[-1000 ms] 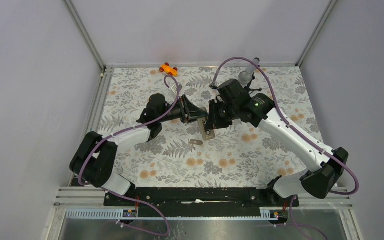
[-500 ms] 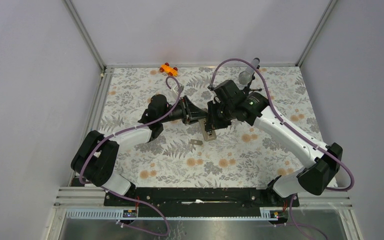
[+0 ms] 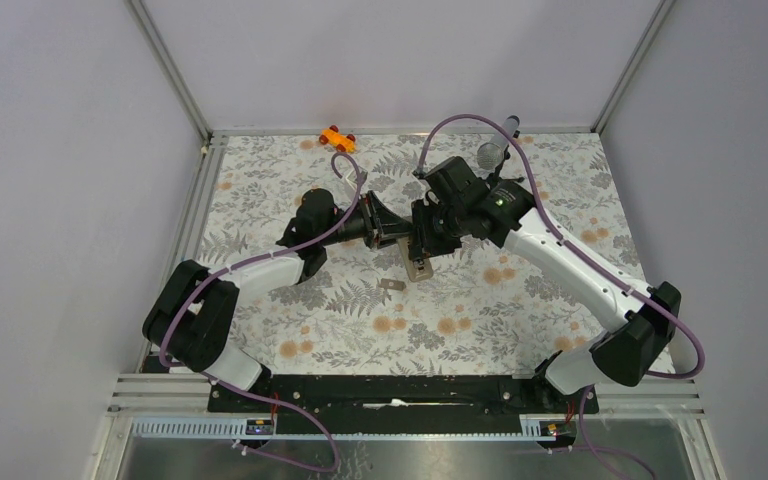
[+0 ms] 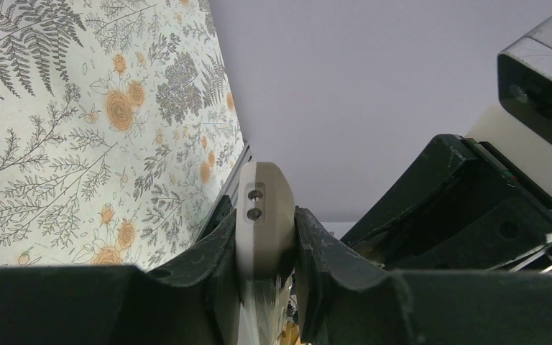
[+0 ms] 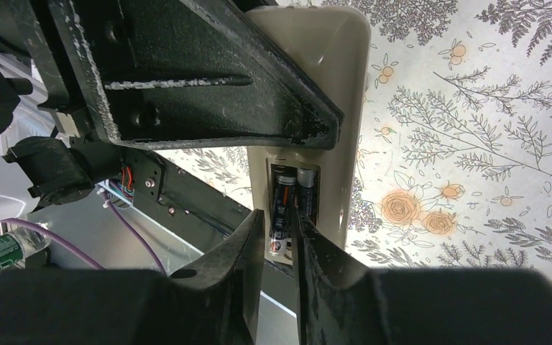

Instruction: Load the batteries into the remote control

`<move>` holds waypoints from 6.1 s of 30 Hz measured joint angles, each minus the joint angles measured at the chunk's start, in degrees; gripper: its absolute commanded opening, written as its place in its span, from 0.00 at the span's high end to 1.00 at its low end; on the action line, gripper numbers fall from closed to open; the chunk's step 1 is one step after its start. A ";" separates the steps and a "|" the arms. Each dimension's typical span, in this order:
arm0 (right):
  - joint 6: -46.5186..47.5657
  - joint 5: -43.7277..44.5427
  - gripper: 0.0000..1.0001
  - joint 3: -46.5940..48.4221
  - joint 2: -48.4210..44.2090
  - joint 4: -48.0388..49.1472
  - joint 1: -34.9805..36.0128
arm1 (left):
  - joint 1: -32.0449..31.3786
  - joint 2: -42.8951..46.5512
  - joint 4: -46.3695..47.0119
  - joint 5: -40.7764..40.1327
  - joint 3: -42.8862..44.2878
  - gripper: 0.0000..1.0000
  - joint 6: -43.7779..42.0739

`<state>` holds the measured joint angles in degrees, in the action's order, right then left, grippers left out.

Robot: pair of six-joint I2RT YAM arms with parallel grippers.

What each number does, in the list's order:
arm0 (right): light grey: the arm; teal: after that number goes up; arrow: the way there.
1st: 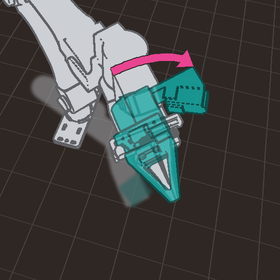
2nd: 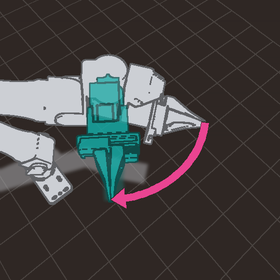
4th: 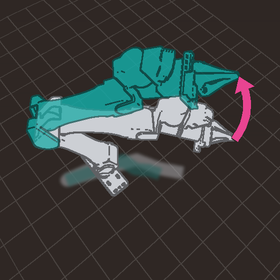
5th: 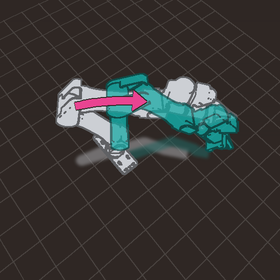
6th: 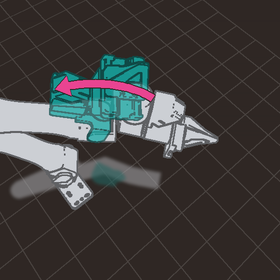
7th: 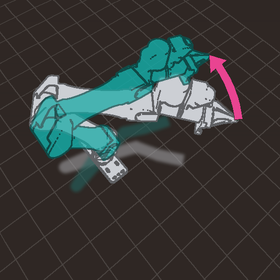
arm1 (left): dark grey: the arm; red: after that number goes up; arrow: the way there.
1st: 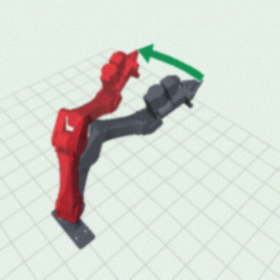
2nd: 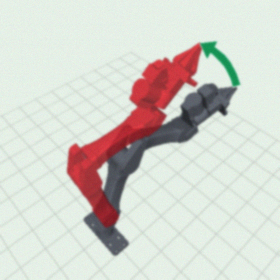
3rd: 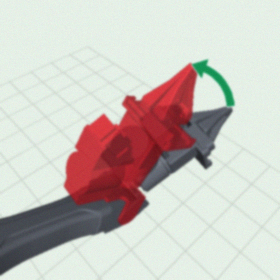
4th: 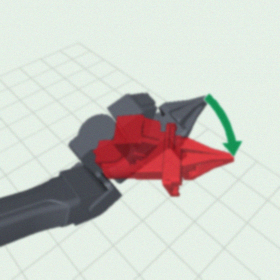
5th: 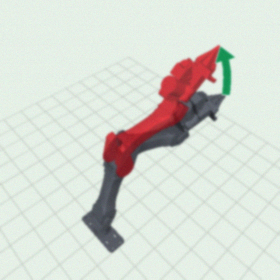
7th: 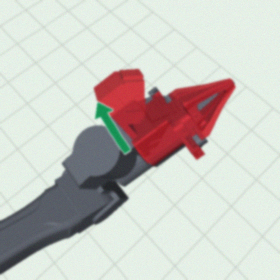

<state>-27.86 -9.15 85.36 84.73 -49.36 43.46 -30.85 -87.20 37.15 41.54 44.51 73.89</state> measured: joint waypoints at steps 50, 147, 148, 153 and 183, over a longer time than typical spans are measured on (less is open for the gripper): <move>-28.48 3.43 0.10 -24.37 -27.56 32.68 -0.02 | 1.66 3.91 22.25 -10.78 -5.68 1.00 32.74; -28.15 -7.98 0.32 -28.96 -22.14 44.54 -0.74 | 4.83 12.24 12.98 -0.70 -5.97 1.00 18.53; -27.96 -7.91 0.27 -28.98 -22.14 44.52 -0.74 | 4.83 12.37 12.63 -0.61 -5.97 1.00 18.36; -28.41 -8.04 0.22 -30.12 -22.69 45.46 -0.79 | 4.83 13.42 11.93 -0.07 -5.95 1.00 17.31; -28.63 -7.04 0.61 -36.98 -28.28 56.85 -0.92 | 5.46 12.81 16.09 -0.81 -5.88 1.00 20.85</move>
<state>-56.49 -16.19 48.38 56.45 7.49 42.54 -25.39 -74.39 53.23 40.73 38.63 94.74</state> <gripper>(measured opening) 0.406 0.282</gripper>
